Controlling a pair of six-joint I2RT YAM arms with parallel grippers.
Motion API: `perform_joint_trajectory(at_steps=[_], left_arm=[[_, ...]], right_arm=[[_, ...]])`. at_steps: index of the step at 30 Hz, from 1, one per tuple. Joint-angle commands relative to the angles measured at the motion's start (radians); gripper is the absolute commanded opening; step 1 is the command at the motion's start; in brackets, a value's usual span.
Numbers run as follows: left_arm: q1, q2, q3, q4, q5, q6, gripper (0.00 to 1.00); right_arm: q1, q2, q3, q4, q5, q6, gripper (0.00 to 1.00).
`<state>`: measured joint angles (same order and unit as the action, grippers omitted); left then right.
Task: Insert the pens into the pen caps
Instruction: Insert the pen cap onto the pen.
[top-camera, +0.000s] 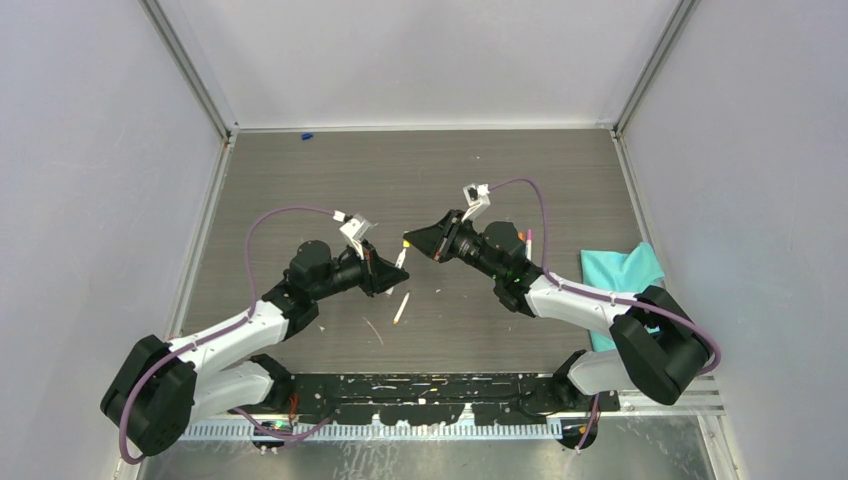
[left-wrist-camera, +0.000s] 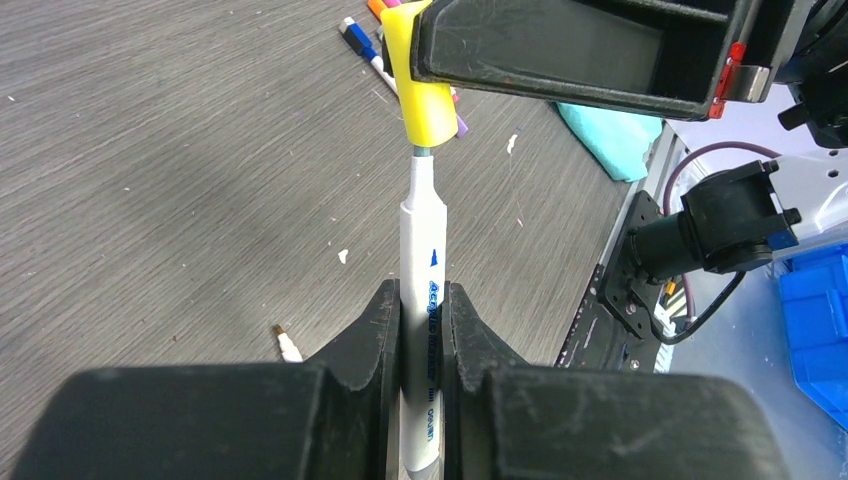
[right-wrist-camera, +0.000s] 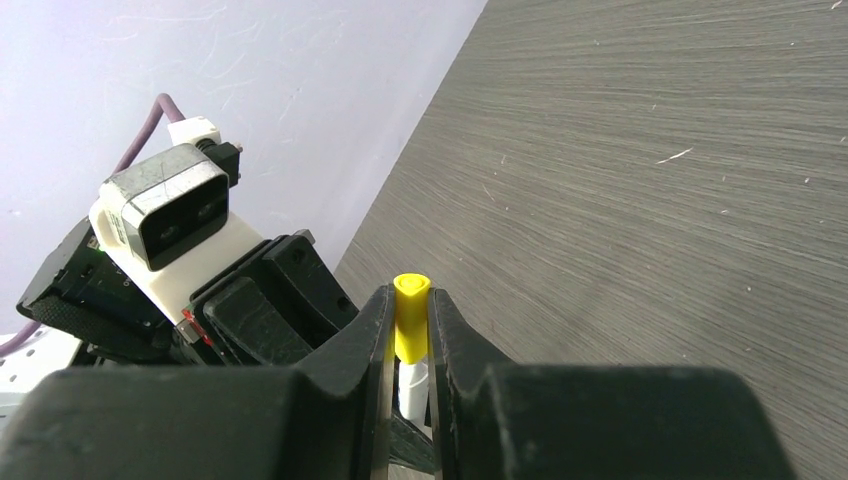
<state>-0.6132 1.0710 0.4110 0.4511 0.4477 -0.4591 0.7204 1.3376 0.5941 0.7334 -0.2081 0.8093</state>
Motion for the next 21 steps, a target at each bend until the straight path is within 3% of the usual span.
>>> perform_joint_trajectory(at_steps=[1,16,21], left_arm=[[-0.003,-0.016,0.033,0.035,-0.018,0.011,0.0],[-0.003,-0.026,0.029,0.04,-0.035,0.009,0.0],[-0.003,-0.036,0.027,0.045,-0.059,0.005,0.0]], right_arm=[[0.006,-0.003,0.041,0.058,-0.024,-0.004,0.01],[0.035,0.031,0.049,0.039,-0.003,-0.03,0.01],[0.09,0.012,0.037,0.002,0.107,-0.036,0.01]])
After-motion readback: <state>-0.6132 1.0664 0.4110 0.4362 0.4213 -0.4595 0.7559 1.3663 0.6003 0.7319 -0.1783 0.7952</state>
